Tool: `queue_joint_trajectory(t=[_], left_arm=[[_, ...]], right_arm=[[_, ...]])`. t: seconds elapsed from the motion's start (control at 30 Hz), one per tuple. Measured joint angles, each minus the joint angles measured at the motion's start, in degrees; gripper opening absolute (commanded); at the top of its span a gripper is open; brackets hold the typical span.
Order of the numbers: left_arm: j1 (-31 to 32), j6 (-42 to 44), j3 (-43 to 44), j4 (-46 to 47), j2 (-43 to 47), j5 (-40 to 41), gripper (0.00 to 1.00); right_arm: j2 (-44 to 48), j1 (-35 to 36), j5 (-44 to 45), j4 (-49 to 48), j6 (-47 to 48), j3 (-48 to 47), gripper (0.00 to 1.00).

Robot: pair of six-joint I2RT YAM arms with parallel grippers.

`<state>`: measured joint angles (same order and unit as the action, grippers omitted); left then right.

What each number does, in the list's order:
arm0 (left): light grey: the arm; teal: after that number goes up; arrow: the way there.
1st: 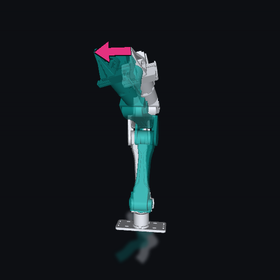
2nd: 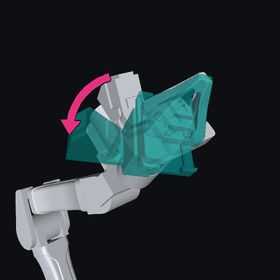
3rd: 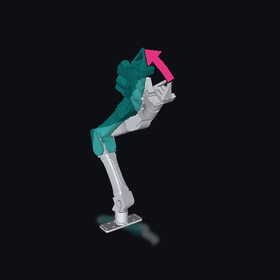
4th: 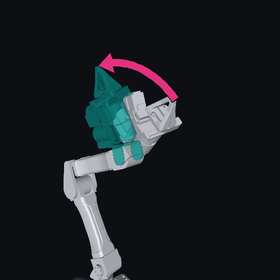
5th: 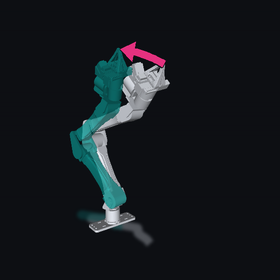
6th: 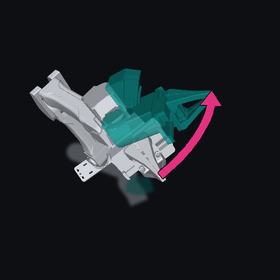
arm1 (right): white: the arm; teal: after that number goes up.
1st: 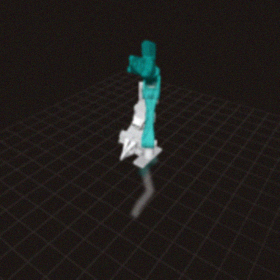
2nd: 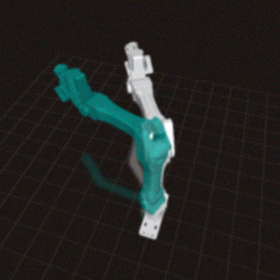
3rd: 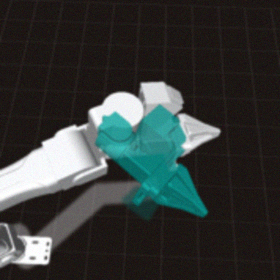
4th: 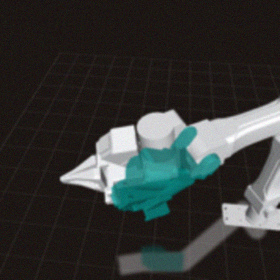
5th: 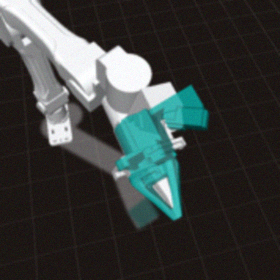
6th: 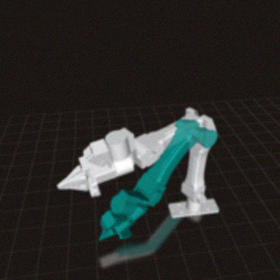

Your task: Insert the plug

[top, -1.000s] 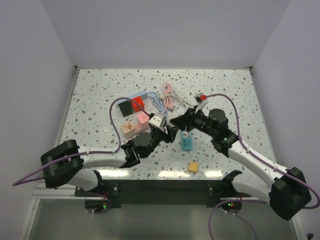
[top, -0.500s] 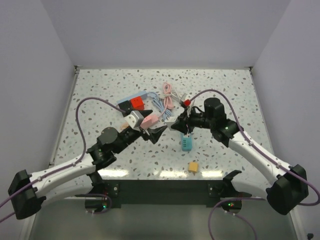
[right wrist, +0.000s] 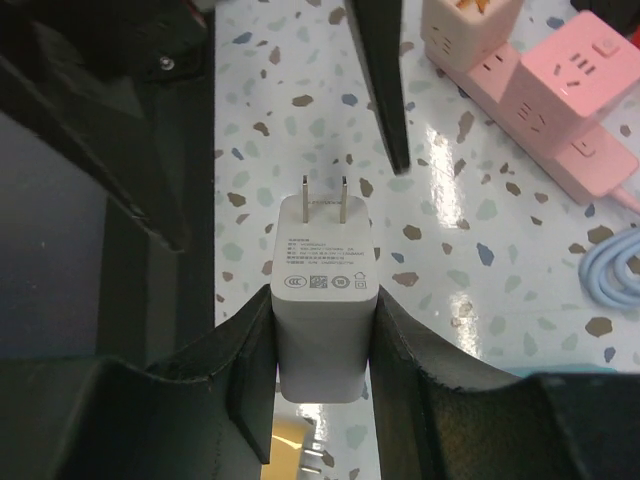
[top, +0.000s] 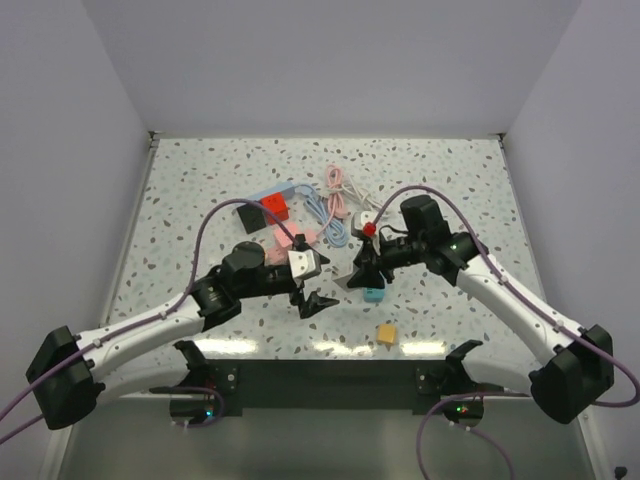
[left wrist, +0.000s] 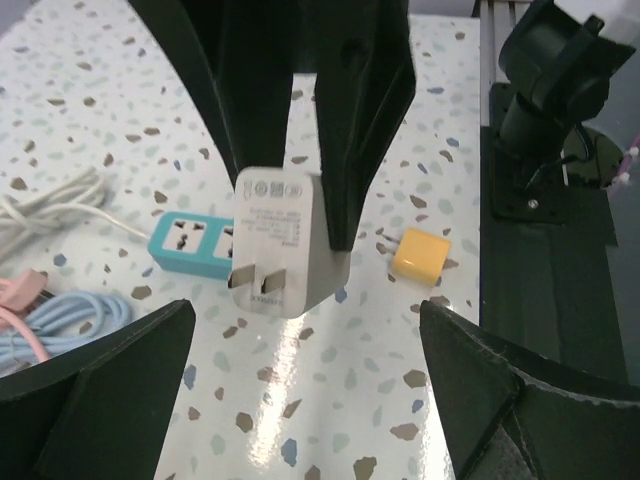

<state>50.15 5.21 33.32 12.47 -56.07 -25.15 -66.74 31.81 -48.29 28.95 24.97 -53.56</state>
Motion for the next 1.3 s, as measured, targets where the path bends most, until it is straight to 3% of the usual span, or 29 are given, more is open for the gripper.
queue_joint_trajectory(t=[0.2,0.5,0.6,0.67,0.8,0.87,1.03,1.17,1.23,1.27,1.3], left_arm=[[0.0,0.39,0.33,-0.79,-3.67,-2.32,1.0],[0.0,-0.09,0.33,1.62,-3.48,-4.81,1.0],[0.0,-0.11,0.33,1.64,-3.93,-6.1,0.9],[0.0,0.0,0.33,1.62,-4.87,-7.21,0.79],[0.0,0.7,0.35,1.03,-6.99,-9.68,0.74],[0.0,1.2,0.44,0.2,-7.76,-10.45,0.67],[0.0,1.99,0.96,-0.31,-8.26,-11.85,0.34],[-0.37,1.42,1.18,0.0,-8.81,-13.14,0.27],[-0.5,1.4,1.53,0.22,-9.79,-13.73,0.18],[-0.61,1.4,1.88,0.31,-10.56,-14.19,0.0],[-0.66,1.27,2.08,0.46,-11.26,-14.51,0.0]], right_arm=[[4.15,0.98,-4.72,1.64,2.62,0.0,0.0],[0.33,6.45,-2.1,4.17,3.58,0.0,0.0],[-0.26,6.93,-1.31,4.37,3.58,0.0,0.0],[-0.24,7.08,-0.68,4.37,3.61,0.0,0.0],[-0.2,7.15,-0.35,4.39,3.61,0.0,0.0],[-0.04,7.15,-0.2,4.44,3.61,0.0,0.0],[0.42,7.15,0.02,4.44,3.63,0.0,0.0],[0.87,7.3,0.68,4.52,4.7,-0.02,0.0],[0.87,7.3,0.98,5.03,4.68,-0.02,0.0],[0.83,7.28,1.27,5.31,4.66,-0.02,0.0],[0.74,7.28,1.64,5.6,4.57,-0.02,0.05]])
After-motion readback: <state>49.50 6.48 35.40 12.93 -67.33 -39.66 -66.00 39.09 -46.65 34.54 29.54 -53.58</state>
